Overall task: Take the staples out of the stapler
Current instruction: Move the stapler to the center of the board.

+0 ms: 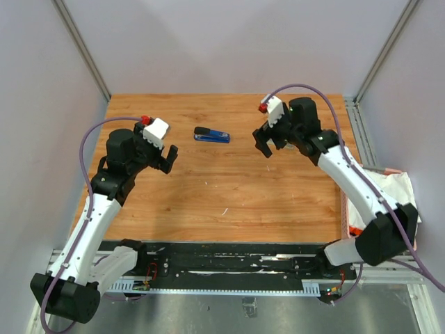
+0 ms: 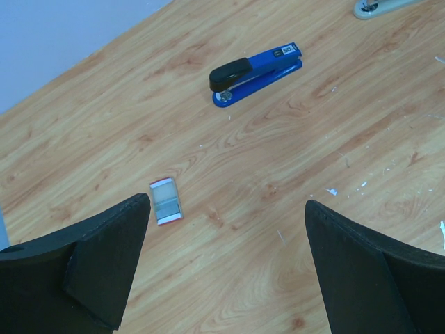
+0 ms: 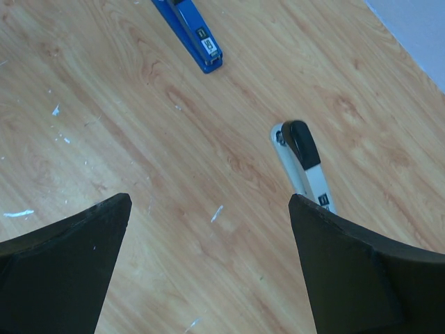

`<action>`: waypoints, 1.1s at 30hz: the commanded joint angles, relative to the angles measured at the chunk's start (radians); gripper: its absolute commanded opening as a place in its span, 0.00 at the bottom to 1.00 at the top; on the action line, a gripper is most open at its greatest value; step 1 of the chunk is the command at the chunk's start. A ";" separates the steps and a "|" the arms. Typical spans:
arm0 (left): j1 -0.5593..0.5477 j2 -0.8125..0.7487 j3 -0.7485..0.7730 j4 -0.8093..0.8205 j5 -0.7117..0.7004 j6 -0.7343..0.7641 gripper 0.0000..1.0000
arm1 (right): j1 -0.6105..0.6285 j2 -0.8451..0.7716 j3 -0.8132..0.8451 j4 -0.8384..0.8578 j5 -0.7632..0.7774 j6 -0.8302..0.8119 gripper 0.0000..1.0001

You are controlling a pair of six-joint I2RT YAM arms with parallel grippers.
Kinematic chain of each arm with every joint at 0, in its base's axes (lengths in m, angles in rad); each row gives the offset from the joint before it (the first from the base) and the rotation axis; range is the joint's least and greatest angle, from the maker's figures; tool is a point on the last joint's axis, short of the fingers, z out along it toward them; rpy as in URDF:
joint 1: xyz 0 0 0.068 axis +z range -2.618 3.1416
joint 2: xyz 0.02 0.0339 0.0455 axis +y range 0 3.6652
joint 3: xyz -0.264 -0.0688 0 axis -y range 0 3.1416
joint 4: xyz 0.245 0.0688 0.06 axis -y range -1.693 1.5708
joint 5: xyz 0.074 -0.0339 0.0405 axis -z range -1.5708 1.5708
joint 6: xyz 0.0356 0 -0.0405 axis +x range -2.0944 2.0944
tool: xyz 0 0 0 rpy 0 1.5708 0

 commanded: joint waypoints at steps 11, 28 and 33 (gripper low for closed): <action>0.007 -0.034 -0.057 -0.043 0.109 0.109 0.98 | 0.096 0.562 0.538 -0.075 0.034 -0.086 0.99; 0.007 -0.065 -0.155 0.011 0.089 0.135 0.98 | 0.167 1.046 0.978 -0.199 0.045 -0.174 0.99; 0.007 -0.064 -0.159 0.013 0.090 0.137 0.98 | 0.181 1.091 0.984 -0.175 -0.010 -0.161 0.99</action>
